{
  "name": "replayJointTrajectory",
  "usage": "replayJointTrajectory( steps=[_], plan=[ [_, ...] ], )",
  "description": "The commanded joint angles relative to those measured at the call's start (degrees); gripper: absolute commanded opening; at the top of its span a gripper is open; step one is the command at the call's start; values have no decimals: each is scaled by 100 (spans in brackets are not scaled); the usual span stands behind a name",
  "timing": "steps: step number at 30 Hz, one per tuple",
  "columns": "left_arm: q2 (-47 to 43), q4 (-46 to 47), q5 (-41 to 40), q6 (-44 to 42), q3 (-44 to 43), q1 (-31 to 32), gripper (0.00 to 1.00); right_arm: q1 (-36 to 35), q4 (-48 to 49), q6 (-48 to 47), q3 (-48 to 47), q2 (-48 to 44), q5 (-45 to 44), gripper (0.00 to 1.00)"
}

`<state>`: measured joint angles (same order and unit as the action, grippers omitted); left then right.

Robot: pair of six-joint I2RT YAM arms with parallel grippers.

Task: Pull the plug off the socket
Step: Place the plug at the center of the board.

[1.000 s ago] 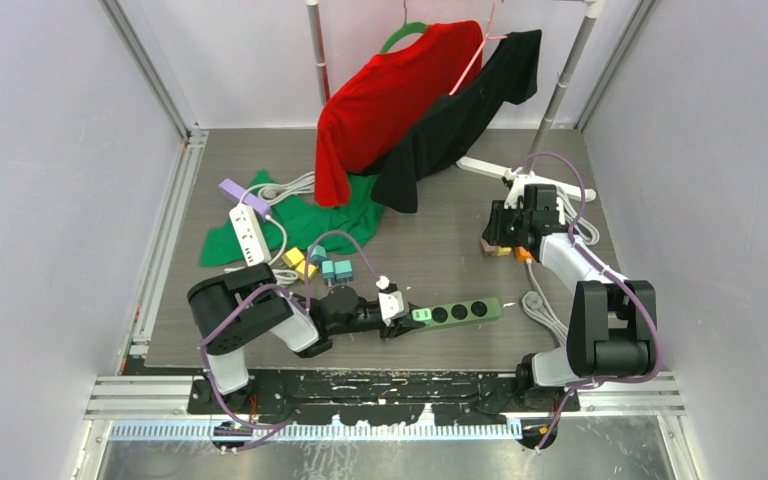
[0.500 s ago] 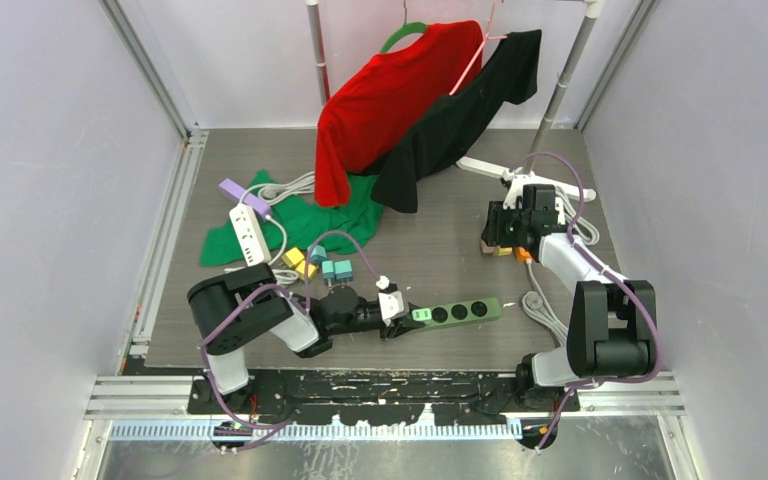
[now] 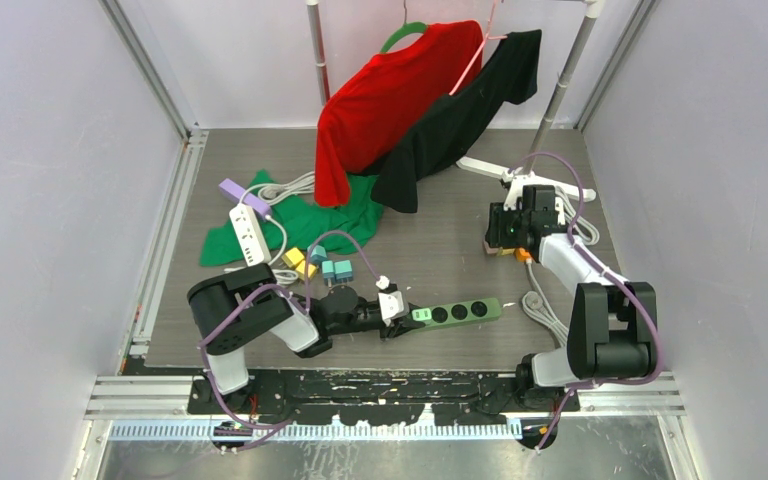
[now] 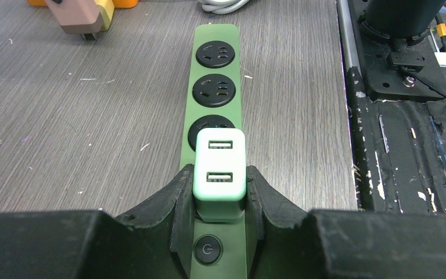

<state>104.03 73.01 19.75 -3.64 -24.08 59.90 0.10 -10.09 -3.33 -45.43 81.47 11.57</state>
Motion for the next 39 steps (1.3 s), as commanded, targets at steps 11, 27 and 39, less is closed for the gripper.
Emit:
replayJointTrajectory(
  steps=[11, 27, 39],
  plan=[
    [141, -191, -100, -207, 106, -49, 0, 15, -79, -384, -278, -474, -455, 48],
    [135, -189, -77, -209, 110, -57, 0, 52, -229, -590, -272, -582, 311, 46],
    [165, 47, -168, -152, 195, -53, 57, 24, -2842, -3569, -632, -768, 4678, 46]
  ],
)
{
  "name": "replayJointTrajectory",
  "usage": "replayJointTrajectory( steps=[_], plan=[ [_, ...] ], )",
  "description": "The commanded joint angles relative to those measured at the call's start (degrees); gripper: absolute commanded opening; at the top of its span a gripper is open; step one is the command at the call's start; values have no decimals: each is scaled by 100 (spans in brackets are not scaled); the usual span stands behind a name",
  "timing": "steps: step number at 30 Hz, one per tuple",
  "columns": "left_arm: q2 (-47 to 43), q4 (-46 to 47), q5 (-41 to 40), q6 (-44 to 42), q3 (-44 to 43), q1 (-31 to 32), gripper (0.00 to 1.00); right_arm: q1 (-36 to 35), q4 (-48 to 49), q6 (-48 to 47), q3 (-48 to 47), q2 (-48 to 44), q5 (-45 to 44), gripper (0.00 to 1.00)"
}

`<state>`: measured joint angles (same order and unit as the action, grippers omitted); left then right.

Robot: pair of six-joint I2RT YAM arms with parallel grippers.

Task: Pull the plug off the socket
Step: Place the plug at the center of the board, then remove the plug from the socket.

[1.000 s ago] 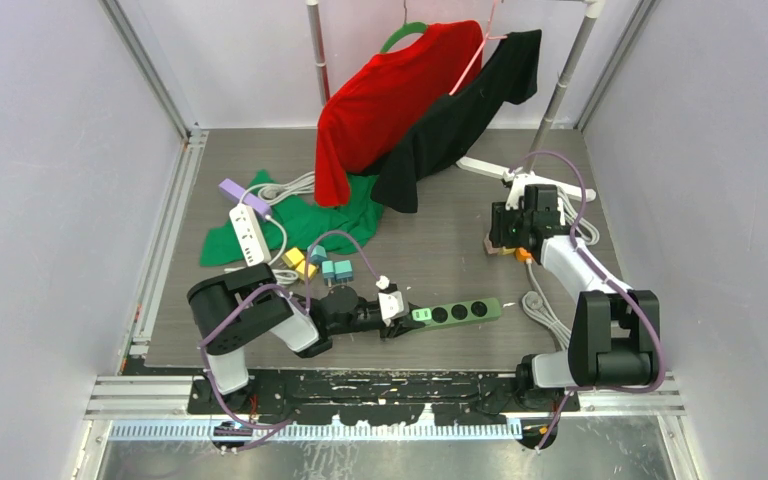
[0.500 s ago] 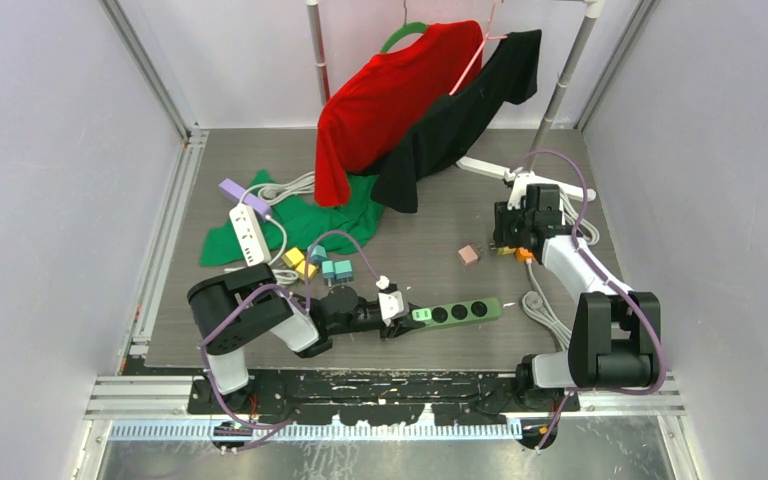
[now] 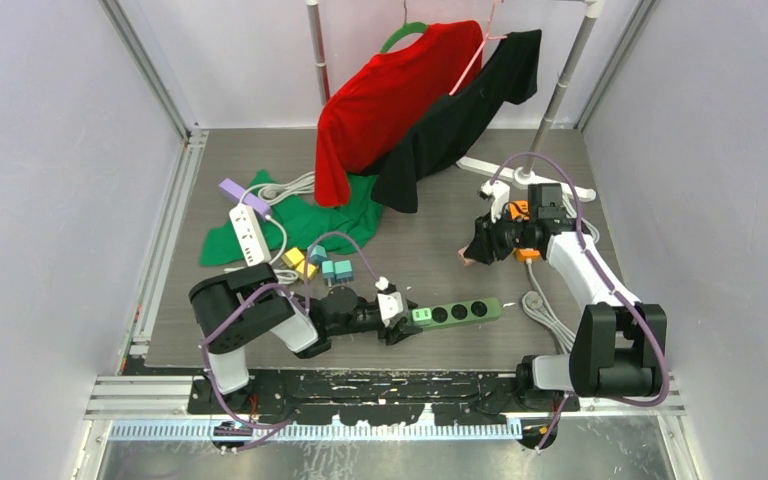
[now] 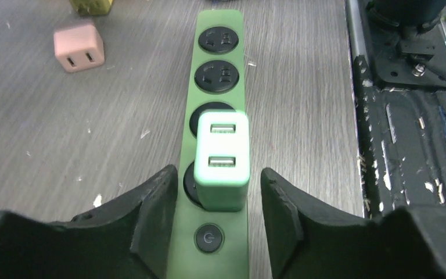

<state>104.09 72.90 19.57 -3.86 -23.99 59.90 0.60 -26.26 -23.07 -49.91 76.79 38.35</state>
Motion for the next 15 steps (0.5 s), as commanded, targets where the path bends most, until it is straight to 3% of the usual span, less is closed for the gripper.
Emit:
replayJointTrajectory(
  steps=[1, 5, 10, 15],
  plan=[
    [176, 152, -189, -113, 218, -51, 63, -53, -1495, -2033, -170, -318, 2190, 47],
    [193, 350, -265, -98, 305, -43, 77, -274, -2507, -3674, -169, -331, 2600, 62],
    [192, 462, -301, -100, 360, -45, 77, -989, -3057, -4805, -40, -293, 2554, 79],
    [222, 463, -340, -106, 334, -44, 75, -1837, -2631, -5013, 184, -293, 2169, 82]
  ],
)
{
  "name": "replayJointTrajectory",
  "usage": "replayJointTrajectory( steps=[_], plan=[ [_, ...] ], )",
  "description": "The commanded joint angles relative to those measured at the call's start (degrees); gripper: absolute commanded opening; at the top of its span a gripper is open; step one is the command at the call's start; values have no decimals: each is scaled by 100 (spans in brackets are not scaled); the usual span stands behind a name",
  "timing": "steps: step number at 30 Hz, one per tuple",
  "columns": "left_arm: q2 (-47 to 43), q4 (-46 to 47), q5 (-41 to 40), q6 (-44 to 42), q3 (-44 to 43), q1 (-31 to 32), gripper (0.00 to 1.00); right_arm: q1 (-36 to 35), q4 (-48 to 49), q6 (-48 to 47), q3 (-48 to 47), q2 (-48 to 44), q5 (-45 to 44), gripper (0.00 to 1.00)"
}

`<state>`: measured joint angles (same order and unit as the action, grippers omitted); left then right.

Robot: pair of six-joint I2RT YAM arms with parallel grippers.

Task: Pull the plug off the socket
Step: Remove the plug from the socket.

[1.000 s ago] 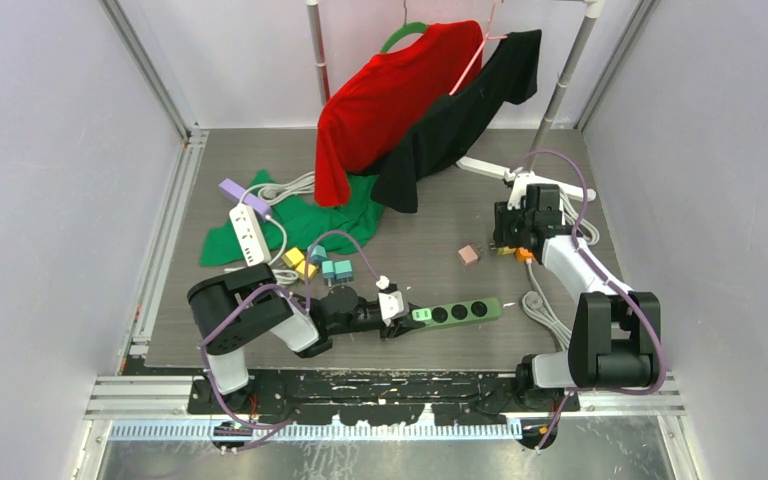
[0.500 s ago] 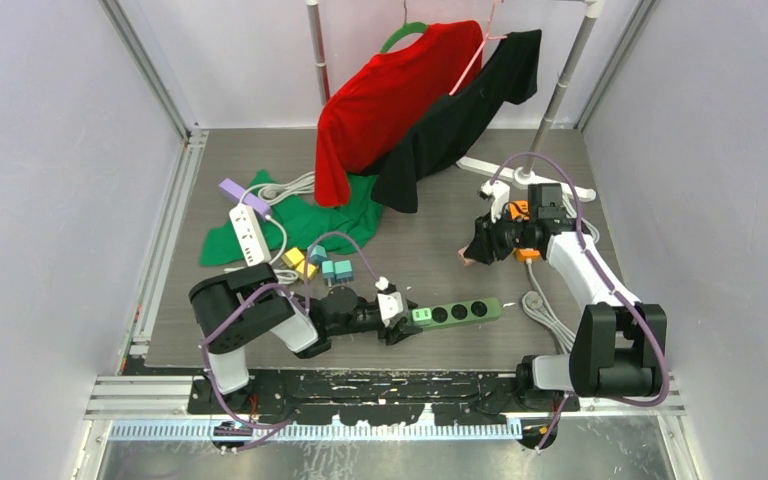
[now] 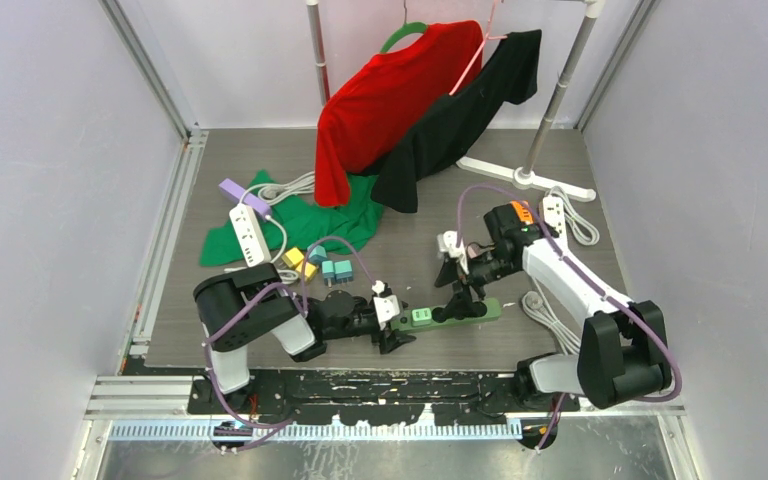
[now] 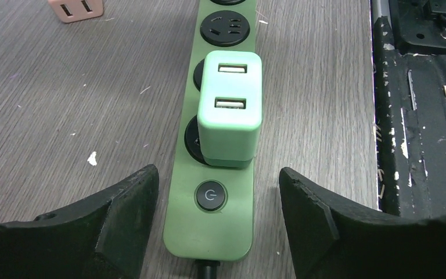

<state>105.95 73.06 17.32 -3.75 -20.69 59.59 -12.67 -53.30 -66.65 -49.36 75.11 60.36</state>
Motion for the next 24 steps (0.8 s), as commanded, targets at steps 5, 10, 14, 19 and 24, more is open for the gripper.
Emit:
replayJointTrajectory(
  steps=[5, 10, 14, 19, 24],
  plan=[
    [75, 403, -128, -117, -46, -16, 71, -1122, 1094, 187, 366, -157, -575, 81],
    [68, 272, -131, -126, -98, -12, 68, -1606, 1486, 434, 429, 6, -941, 75],
    [75, 270, -133, -126, -109, -17, 66, -1914, 1722, 596, 437, 142, -1280, 65],
    [81, 265, -130, -120, -107, -17, 59, -2088, 1799, 606, 447, 189, -1529, 53],
    [68, 262, -107, -126, -109, -17, 49, -2099, 1545, 317, 406, 176, -1540, 39]
  ],
)
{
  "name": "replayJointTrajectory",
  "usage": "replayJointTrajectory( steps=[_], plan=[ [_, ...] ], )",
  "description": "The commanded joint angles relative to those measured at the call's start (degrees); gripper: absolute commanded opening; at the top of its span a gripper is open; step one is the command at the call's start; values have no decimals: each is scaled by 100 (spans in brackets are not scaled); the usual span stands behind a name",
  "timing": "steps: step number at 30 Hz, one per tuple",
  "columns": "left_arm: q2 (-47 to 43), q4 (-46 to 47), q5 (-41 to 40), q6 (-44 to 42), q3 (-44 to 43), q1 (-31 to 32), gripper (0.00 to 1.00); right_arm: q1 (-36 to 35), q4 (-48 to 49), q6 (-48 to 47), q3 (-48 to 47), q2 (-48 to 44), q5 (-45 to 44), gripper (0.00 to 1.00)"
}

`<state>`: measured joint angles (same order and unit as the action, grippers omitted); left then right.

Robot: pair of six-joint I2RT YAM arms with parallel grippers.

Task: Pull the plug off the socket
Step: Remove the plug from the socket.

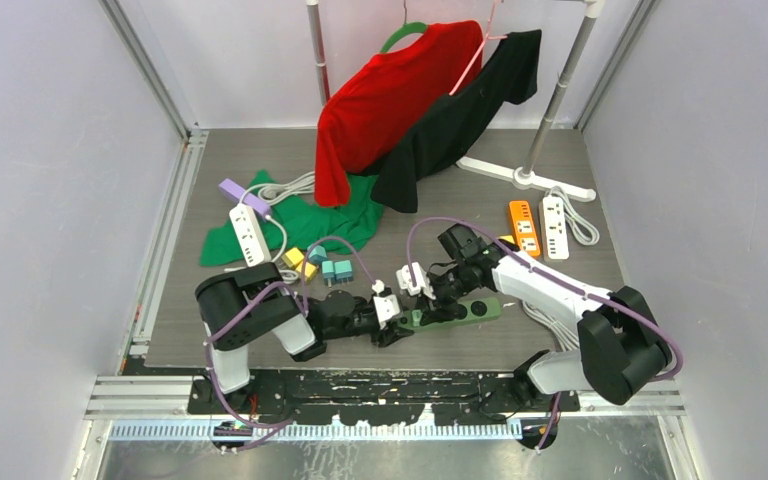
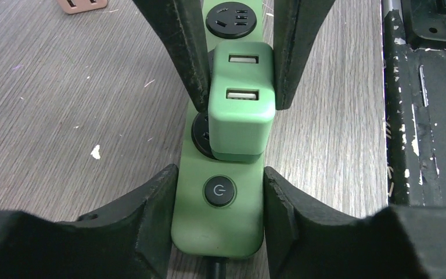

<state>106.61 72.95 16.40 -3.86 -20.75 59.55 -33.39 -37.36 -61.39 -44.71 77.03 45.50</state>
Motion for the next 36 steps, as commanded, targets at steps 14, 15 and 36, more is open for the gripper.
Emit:
replayJointTrajectory(
  steps=[14, 15, 36],
  plan=[
    [-12, 108, 108, -148, -163, -18, 0, -118, -294, 265, -317, 181, 731, 1],
    [-17, 97, 116, -150, -166, -21, 0, -203, -119, 490, -327, 233, 715, 1],
    [-26, 116, 221, -169, -129, -22, 0, 360, -1815, -2278, -239, 169, 846, 1]
  ],
)
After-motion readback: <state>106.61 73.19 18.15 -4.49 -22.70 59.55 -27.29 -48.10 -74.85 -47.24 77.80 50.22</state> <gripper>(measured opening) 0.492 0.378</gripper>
